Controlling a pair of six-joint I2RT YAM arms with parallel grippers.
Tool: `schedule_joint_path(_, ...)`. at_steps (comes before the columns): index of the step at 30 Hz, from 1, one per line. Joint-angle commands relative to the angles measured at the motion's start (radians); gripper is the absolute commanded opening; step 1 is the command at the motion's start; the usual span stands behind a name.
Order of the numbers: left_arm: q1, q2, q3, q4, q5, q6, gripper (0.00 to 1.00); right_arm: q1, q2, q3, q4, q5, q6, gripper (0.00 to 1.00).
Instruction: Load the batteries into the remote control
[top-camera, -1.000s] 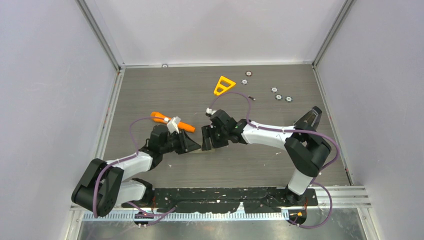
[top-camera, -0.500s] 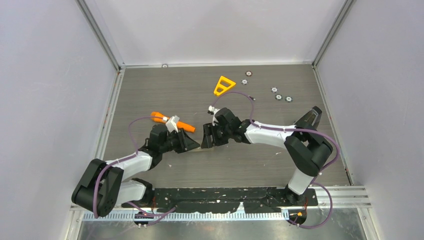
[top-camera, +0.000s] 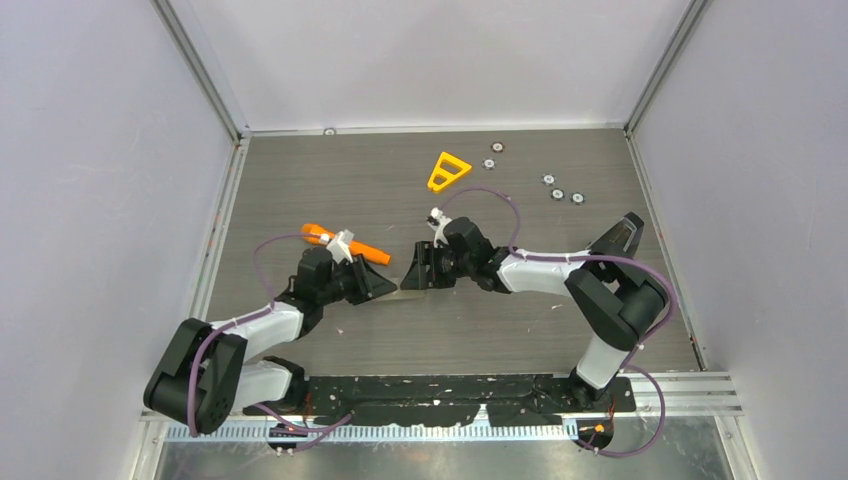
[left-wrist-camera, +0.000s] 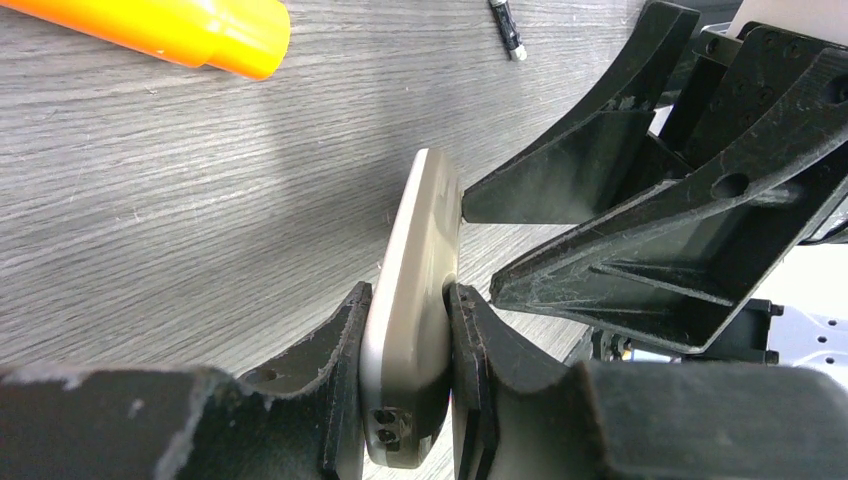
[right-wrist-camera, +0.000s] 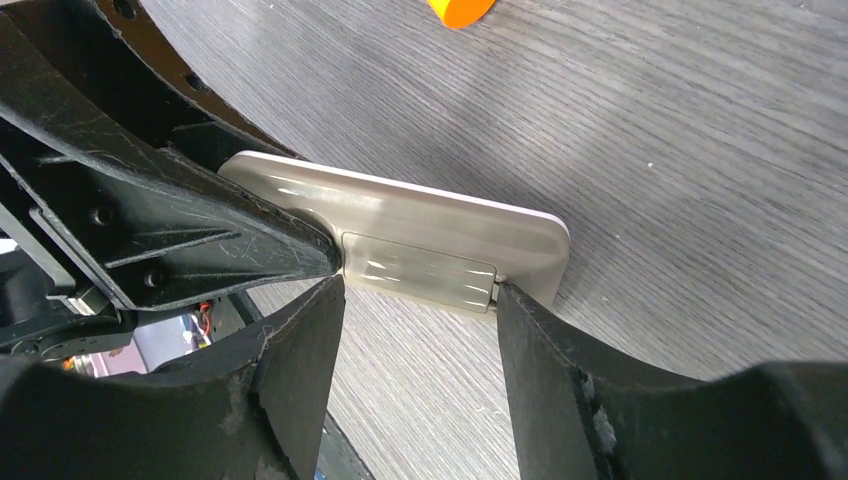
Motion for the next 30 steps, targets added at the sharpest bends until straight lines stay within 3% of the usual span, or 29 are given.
schedule_joint_path(1,-0.038,0.062,-0.039,-0.198,-0.116,0.097,0.00,0.068,0.060,-0.015,0.196,-0.187,0.097,0.61)
schedule_joint_path(30,-0.038,0.000,0.001,-0.388,-0.302,0.039,0.00,0.013,-0.100,-0.141,0.421,-0.229,0.260,0.59)
